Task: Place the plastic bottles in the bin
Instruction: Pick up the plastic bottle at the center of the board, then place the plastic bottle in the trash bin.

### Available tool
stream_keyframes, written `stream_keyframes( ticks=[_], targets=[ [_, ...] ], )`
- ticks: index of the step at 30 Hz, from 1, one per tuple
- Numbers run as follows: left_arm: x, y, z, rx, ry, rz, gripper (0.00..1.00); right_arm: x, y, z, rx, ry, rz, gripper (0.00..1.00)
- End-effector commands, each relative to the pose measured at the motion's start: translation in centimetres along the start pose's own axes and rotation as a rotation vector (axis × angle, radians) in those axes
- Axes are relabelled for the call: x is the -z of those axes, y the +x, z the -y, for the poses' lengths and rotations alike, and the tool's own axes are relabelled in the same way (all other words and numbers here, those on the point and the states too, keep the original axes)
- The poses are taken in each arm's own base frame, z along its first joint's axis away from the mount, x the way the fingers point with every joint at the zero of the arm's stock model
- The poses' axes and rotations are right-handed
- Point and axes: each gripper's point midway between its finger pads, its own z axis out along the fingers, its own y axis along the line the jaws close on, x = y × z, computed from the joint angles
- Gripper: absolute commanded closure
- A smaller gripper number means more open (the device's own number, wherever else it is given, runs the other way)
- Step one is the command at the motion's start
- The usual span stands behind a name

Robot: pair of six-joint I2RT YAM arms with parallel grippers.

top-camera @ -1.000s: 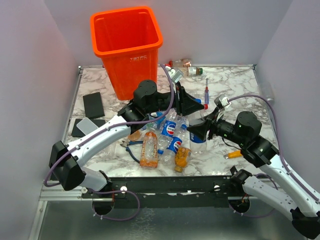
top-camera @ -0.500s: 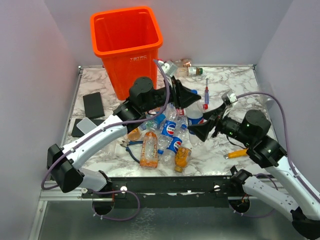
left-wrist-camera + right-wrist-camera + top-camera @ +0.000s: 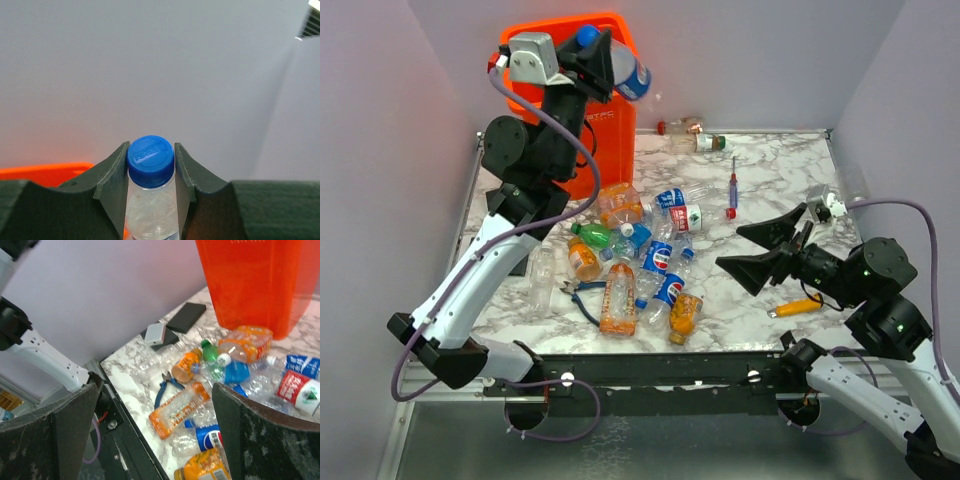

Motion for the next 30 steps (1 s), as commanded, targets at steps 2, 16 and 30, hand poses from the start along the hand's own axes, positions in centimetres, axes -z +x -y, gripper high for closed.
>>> stream_keyframes(
  ticks=[2, 16, 30],
  targets=[
    [-1.9, -5.6, -7.3, -0.281, -0.374, 0.197, 1.00, 0.5, 3.9, 2.8, -0.036, 0.121, -0.068, 0.00],
    [-4.2, 2.7, -19.7, -0.424, -0.620, 0.161, 0.90, 0.6, 8.1, 5.3, -0.063, 0.210, -0.169, 0.00],
    [-4.3, -0.1, -5.1, -0.319, -0.417, 0.087, 0.01, 2.4, 6.6, 10.7, -0.095, 0.550, -0.060, 0.00]
  ],
)
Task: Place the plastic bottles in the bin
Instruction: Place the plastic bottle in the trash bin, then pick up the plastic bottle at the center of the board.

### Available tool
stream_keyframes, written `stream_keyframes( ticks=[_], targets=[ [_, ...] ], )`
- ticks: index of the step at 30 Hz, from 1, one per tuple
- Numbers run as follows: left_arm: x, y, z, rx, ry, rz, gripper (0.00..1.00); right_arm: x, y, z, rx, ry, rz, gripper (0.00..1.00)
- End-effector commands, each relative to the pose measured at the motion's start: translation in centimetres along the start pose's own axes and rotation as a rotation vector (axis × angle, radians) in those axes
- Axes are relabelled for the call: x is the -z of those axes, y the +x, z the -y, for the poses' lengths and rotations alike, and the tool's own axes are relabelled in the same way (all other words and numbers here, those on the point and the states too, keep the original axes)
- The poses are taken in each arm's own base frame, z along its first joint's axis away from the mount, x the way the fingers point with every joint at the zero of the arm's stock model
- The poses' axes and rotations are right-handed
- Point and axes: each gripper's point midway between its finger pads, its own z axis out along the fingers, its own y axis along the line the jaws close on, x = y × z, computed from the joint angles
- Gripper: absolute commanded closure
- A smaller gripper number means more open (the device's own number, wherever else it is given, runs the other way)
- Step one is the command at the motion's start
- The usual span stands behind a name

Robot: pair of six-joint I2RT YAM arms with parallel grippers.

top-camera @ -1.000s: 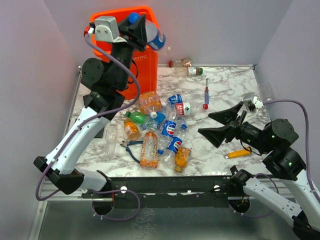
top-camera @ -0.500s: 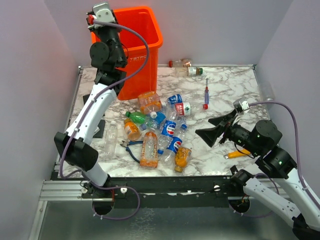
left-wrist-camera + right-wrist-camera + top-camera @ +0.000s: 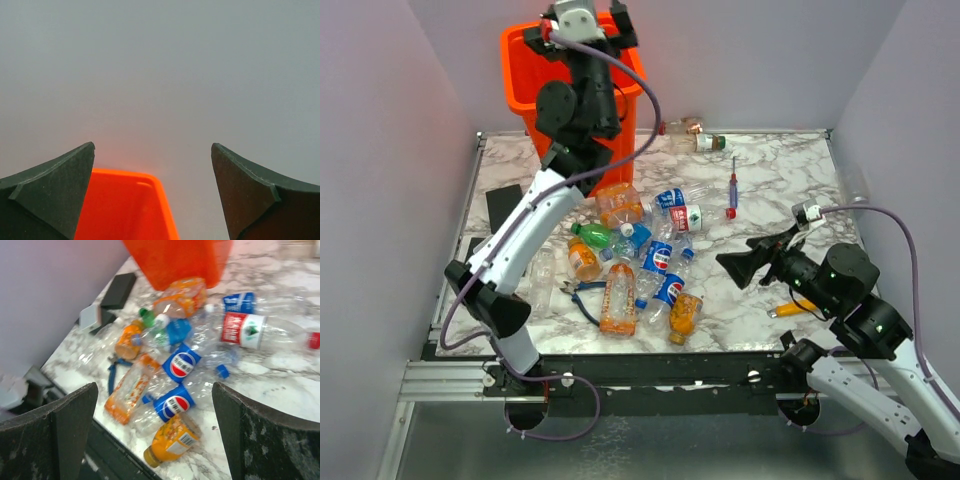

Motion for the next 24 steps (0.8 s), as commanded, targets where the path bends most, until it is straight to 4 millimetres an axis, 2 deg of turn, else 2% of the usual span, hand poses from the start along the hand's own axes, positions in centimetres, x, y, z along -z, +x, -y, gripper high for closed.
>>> stream_keyframes(
  ticks=[1, 3, 4, 6, 10, 13, 15, 17, 20, 24],
  targets=[
    [5.3, -4.7, 3.8, 0.062, 0.124, -0.049, 0.01, 0.3, -1.1, 4.8, -0.062, 0.290, 0.068, 0.00],
    [8.5, -2.5, 6.1, 0.097, 0.250, -0.144, 0.01, 0.3, -1.6, 6.6, -0.068, 0.406, 0.080, 0.00],
    [10.1, -1.7, 6.6, 0.132, 0.299, -0.189, 0.01, 0.3, -1.6, 7.6, -0.072, 0.469, 0.076, 0.00],
    [13.8, 1.9, 8.0, 0.165, 0.413, -0.302, 0.01, 0.1, -1.5, 9.6, -0.078, 0.599, 0.068, 0.00],
    [21.4, 8.5, 8.7, 0.249, 0.574, -0.517, 0.01, -0.8, -1.6, 12.5, -0.084, 0.790, 0.080, 0.00],
    [26.9, 12.1, 7.7, 0.295, 0.660, -0.660, 0.01, -2.1, -1.8, 13.9, -0.079, 0.870, 0.101, 0.00],
    [30.1, 14.5, 6.0, 0.284, 0.670, -0.746, 0.01, -3.6, -1.3, 14.7, -0.090, 0.885, 0.086, 0.00],
    [32.5, 16.2, 4.1, 0.263, 0.665, -0.805, 0.01, -5.4, 0.0, 15.7, -0.132, 0.881, 0.035, 0.00],
    [35.0, 17.4, 1.4, 0.229, 0.655, -0.844, 0.01, -8.7, 2.8, 16.9, -0.199, 0.818, -0.057, 0.00],
    [36.0, 17.5, -1.6, 0.212, 0.613, -0.823, 0.01, -11.4, 6.7, 18.7, -0.413, 0.725, -0.094, 0.00]
  ],
)
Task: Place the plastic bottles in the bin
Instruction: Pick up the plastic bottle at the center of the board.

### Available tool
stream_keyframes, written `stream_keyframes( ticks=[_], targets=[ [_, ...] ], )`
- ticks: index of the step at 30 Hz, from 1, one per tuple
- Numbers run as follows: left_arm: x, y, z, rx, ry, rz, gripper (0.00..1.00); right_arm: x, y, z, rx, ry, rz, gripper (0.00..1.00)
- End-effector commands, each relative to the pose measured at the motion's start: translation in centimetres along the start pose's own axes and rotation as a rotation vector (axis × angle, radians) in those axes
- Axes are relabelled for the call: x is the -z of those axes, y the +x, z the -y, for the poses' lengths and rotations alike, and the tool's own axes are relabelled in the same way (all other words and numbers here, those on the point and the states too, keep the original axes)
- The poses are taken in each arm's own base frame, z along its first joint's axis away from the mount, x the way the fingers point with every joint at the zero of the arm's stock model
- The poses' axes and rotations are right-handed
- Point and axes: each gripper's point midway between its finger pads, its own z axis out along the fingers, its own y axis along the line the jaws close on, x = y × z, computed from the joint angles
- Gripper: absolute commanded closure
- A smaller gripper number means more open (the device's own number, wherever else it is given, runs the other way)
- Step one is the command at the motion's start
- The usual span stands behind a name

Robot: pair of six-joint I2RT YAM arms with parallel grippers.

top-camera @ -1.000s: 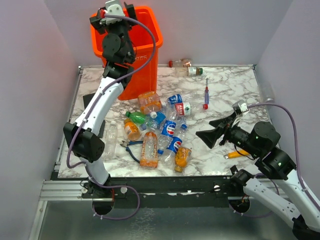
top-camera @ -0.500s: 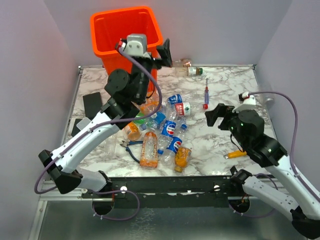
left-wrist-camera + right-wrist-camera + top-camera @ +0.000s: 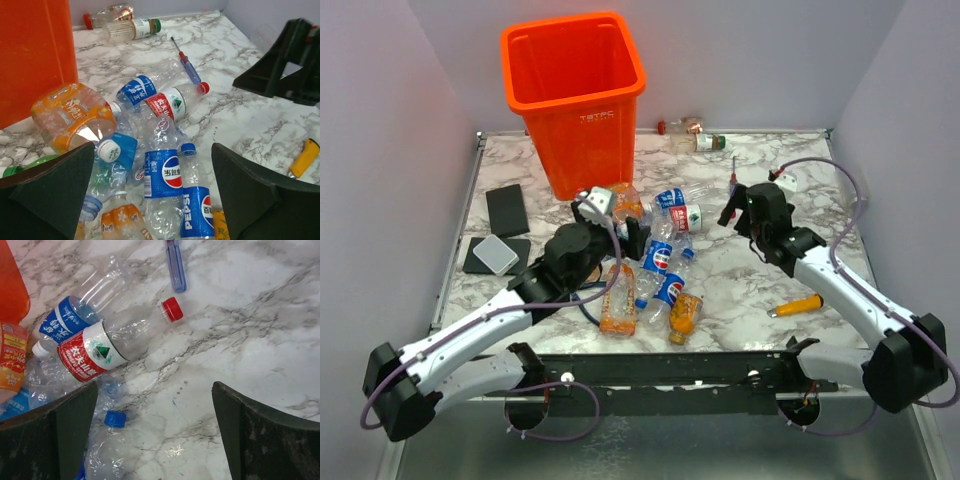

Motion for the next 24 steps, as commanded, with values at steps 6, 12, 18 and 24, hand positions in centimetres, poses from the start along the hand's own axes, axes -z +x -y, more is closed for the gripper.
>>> stream_keyframes(
  ticks=[6, 12, 18, 24],
  targets=[
    [3.9, -0.7, -2.5, 0.118, -0.059, 0.139, 0.01, -5.8, 4.6, -4.5, -0.507, -0.211, -0.198, 0.00],
    [4.0, -0.7, -2.0, 0.185, -0.038, 0.141, 0.01, -8.9, 7.2, -6.4, -0.738, -0.220, -0.281, 0.02],
    [4.0, -0.2, -2.6, 0.166, -0.067, 0.142, 0.01, -10.9, 10.0, -6.2, -0.826, -0.144, -0.329, 0.04],
    [3.7, 0.0, -2.6, 0.181, -0.068, 0.140, 0.01, -12.8, 11.6, -6.5, -0.839, -0.092, -0.363, 0.03]
  ],
)
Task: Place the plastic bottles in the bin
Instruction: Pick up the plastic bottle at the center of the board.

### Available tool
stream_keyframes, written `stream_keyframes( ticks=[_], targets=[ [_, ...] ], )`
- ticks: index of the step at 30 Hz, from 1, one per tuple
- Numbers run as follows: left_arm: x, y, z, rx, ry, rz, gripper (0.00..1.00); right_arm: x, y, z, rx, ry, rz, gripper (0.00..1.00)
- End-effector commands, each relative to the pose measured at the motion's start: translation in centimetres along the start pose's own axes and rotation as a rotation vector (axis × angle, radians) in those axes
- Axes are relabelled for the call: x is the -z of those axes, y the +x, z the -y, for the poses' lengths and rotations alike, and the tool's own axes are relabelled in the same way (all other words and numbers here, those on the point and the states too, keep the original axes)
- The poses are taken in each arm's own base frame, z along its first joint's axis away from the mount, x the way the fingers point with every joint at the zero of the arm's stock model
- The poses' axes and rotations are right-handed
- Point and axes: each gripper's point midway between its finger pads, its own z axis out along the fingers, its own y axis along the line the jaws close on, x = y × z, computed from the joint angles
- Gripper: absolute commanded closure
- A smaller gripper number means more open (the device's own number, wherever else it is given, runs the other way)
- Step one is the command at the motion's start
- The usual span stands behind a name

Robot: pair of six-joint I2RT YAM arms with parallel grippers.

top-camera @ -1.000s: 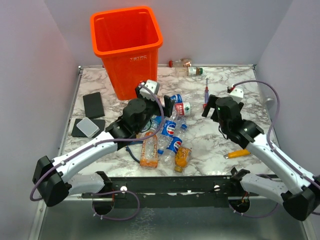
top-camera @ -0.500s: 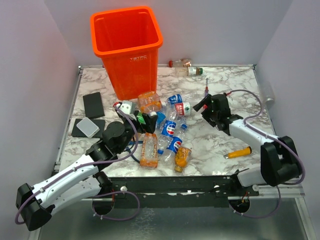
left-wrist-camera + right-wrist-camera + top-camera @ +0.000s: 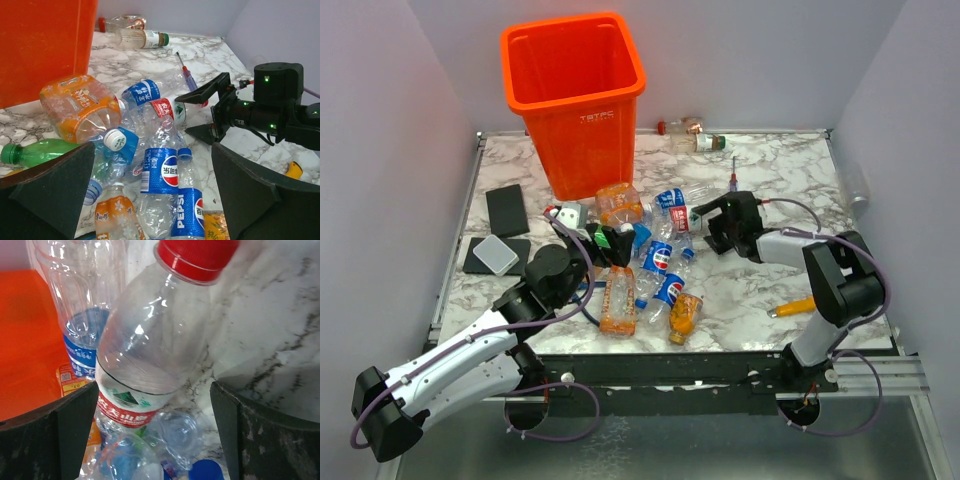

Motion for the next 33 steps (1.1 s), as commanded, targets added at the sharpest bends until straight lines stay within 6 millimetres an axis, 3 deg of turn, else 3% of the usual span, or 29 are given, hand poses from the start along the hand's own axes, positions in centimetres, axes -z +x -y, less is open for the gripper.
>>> stream_keyframes(
  ticks=[1, 4, 10, 19, 25, 33],
  targets=[
    [-0.2, -0.2, -0.2, 0.028, -0.017, 0.021, 0.01, -1.9, 0.8, 0.3, -0.051, 0.032, -0.012, 0.03],
    [-0.3, -0.1, -0.3, 0.029, -0.022, 0.016, 0.01, -2.9, 1.4, 0.8, -0.064, 0.044, -0.026, 0.04],
    [-0.3, 0.0, -0.5, 0.025, -0.035, 0.018, 0.01, -3.9, 2.4, 1.8, -0.058, 0.055, -0.042, 0.16],
    [-0.4, 0.2, -0.5, 0.022, -0.032, 0.009, 0.01, -1.7, 1.8, 3.4, 0.020, 0.040, 0.000, 0.41],
    [-0.4, 0.3, -0.6, 0.015, -0.035, 0.008, 0.01, 1.0, 0.5, 2.6, 0.128, -0.005, 0.053, 0.52],
    [-0.2, 0.1, -0.6, 0.004, -0.030, 0.016, 0.01, 9.1, -3.9, -1.7, 0.348, -0.114, 0.243, 0.57]
  ],
)
